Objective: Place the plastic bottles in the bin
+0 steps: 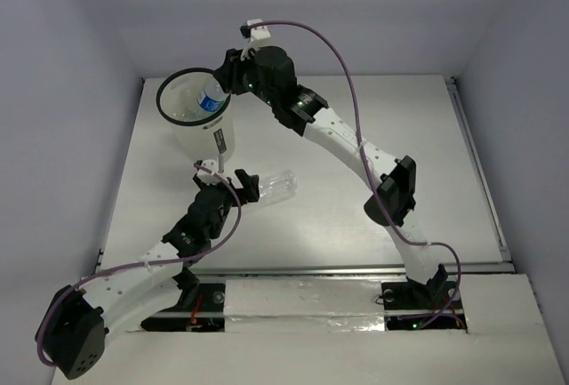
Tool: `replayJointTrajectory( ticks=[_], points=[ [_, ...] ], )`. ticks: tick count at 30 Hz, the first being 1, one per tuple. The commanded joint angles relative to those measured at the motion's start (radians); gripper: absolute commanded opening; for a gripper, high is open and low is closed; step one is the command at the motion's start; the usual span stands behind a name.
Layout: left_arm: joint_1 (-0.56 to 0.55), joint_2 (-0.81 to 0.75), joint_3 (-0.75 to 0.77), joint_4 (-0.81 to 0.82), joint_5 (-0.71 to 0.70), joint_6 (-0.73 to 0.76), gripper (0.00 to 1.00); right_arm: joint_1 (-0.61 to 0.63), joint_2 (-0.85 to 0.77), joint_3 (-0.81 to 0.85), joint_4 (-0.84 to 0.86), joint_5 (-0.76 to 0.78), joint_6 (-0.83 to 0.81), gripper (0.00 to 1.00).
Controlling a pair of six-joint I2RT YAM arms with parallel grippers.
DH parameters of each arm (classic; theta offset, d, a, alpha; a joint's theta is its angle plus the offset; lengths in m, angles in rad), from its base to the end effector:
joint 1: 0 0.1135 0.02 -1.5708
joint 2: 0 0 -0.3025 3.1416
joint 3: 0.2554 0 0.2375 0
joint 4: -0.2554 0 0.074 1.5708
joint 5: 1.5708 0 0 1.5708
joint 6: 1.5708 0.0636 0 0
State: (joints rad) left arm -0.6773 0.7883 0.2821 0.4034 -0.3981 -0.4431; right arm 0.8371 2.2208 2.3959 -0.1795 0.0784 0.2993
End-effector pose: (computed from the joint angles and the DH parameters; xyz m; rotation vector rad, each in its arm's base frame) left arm 0.1469 -0.0865 0.2555 -0.1063 1.6879 -0.5133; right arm 0.3762 0.4098 0.4528 -0.3729 1.5936 0.8221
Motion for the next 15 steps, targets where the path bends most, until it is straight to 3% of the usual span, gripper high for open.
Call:
replayJointTrajectory(
  ticks=[1,5,6,9,11,15],
  points=[
    [-0.005,-0.008,-0.001,0.133,0.046,0.115,0.84,-0.009,0.022,0.094,0.001,0.004,-0.019,0.08],
    [-0.005,0.032,0.003,0.193,0.154,0.176,0.85,-0.009,0.071,0.114,0.024,0.003,-0.006,0.13],
    [-0.005,0.043,0.008,0.198,0.169,0.178,0.85,-0.009,0.077,0.109,0.029,0.003,-0.011,0.35],
    [-0.005,0.091,0.025,0.198,0.170,0.193,0.86,-0.009,0.068,0.082,0.064,-0.003,-0.038,0.82],
    [-0.005,0.115,0.032,0.210,0.170,0.199,0.86,-0.009,0.060,0.088,0.069,-0.005,-0.048,0.89],
    [-0.015,0.149,0.058,0.215,0.188,0.230,0.87,-0.009,0.004,0.075,0.087,-0.031,-0.052,0.90]
  ],
)
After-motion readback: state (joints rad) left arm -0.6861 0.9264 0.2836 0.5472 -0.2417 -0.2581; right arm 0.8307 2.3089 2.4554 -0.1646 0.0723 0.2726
